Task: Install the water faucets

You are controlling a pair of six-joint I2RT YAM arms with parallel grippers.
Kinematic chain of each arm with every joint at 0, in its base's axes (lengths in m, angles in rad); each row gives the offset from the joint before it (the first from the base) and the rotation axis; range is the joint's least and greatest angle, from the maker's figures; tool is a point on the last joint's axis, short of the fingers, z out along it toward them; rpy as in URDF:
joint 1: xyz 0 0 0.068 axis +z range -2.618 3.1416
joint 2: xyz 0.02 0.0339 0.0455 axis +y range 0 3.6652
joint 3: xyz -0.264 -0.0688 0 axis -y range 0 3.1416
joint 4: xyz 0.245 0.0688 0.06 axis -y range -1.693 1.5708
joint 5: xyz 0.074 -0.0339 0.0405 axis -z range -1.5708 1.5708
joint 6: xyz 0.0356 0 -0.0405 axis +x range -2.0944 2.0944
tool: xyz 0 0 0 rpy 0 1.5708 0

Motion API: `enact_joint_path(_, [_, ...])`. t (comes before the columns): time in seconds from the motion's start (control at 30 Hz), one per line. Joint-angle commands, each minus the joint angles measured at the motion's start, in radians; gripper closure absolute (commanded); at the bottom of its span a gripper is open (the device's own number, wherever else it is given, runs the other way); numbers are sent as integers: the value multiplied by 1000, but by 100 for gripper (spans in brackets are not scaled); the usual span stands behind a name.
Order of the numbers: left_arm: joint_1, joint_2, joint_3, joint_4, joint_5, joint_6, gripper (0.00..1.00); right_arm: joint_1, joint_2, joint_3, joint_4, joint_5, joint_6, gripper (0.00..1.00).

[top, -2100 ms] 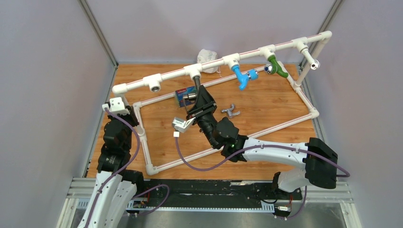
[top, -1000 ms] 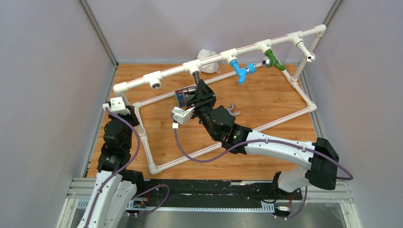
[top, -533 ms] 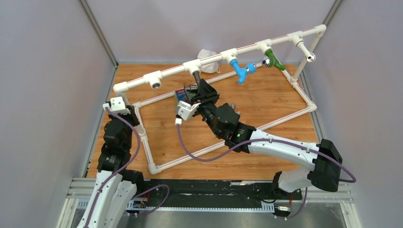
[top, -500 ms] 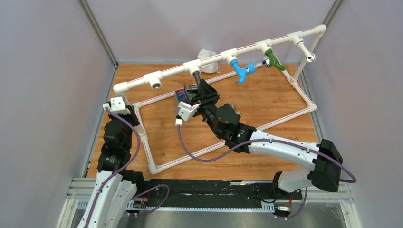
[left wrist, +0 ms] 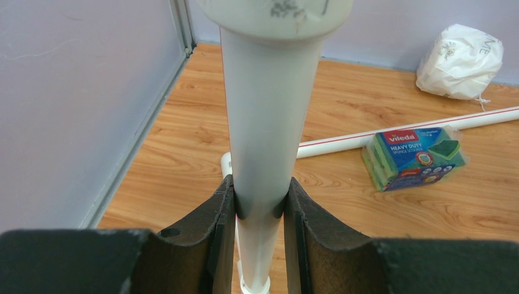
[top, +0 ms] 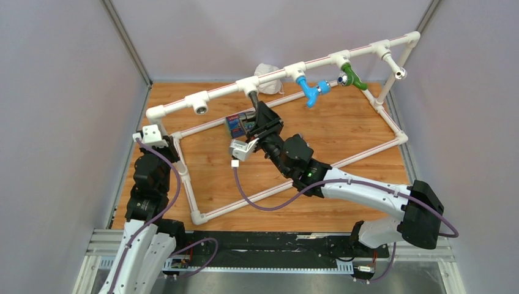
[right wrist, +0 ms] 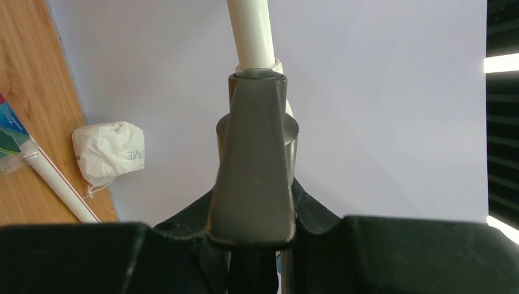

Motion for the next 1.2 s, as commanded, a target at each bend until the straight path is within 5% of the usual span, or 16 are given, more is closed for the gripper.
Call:
enact_joint_path(0.0, [-14,-5,13,-68,44,-4,100,-87,16,15,-148,59,32,100])
enact_joint_path(0.2, [-14,3,12,-66,45,-2,100,-95,26,41,-176,28,157,100])
enact_joint_path(0.6, [-14,0,13,-68,45,-2,100,-123,84,123,-212,-22,735,100])
enact_joint_path(0.87, [-16,-6,10,-70,45,-5,100,-132,94,46,-65,-41,1133,100])
enact_joint_path(1.17, [-16,-23,9,-66,44,-7,100,-138,97,20,-26,-36,1385,100])
